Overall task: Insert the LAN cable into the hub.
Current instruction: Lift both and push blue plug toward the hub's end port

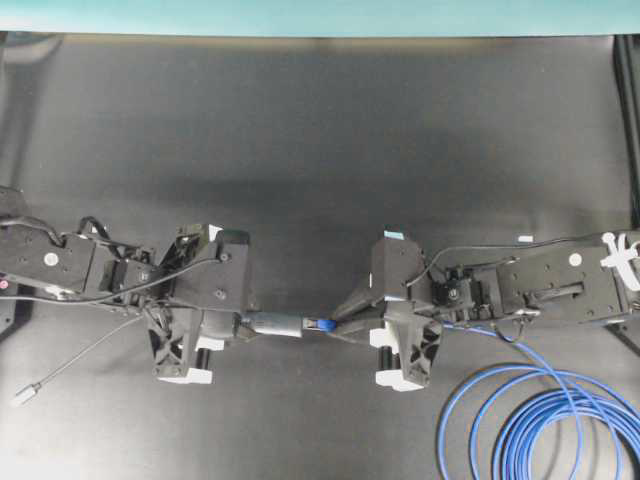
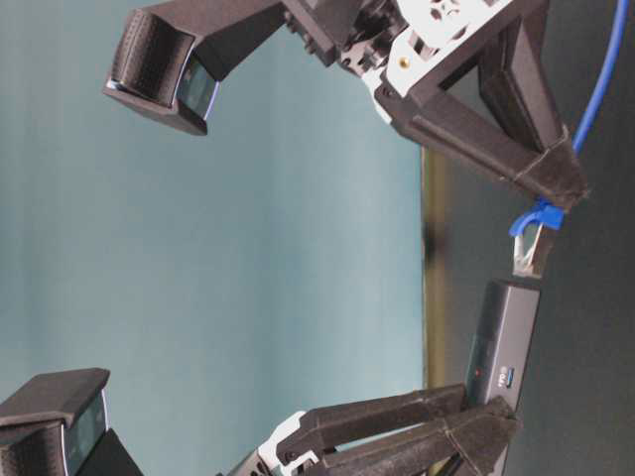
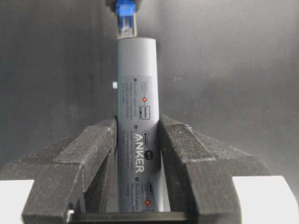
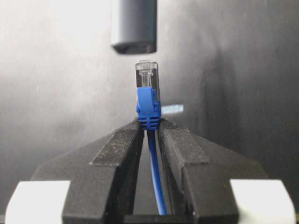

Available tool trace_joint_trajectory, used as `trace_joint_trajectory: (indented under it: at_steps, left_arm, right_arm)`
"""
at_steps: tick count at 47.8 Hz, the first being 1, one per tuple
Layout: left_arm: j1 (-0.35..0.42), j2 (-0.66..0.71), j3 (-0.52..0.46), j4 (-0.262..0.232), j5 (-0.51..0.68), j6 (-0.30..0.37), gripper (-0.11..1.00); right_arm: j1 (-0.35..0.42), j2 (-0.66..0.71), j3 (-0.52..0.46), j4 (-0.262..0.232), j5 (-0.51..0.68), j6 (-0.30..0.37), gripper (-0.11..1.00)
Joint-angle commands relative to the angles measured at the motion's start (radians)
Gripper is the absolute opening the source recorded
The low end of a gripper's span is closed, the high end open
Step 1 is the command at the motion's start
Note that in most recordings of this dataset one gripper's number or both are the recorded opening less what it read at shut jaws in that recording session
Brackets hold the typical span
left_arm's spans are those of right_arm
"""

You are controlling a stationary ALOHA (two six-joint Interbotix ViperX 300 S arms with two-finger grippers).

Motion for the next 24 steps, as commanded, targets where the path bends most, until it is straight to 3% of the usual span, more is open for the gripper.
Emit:
trace_joint_trajectory:
  at_steps: [1, 24]
  left_arm:
    - [0.002, -0.006, -0.021, 0.003, -0.009, 0.002, 0.28]
    - [0.003, 0.026, -0.043, 0.002, -0.008, 0.005, 0.28]
  right_arm:
    - [-0.002, -0.003, -0.017, -0.002, -0.02, -0.006, 0.12]
    - [0.006, 0.0, -0.023, -0.002, -0.014, -0.005, 0.12]
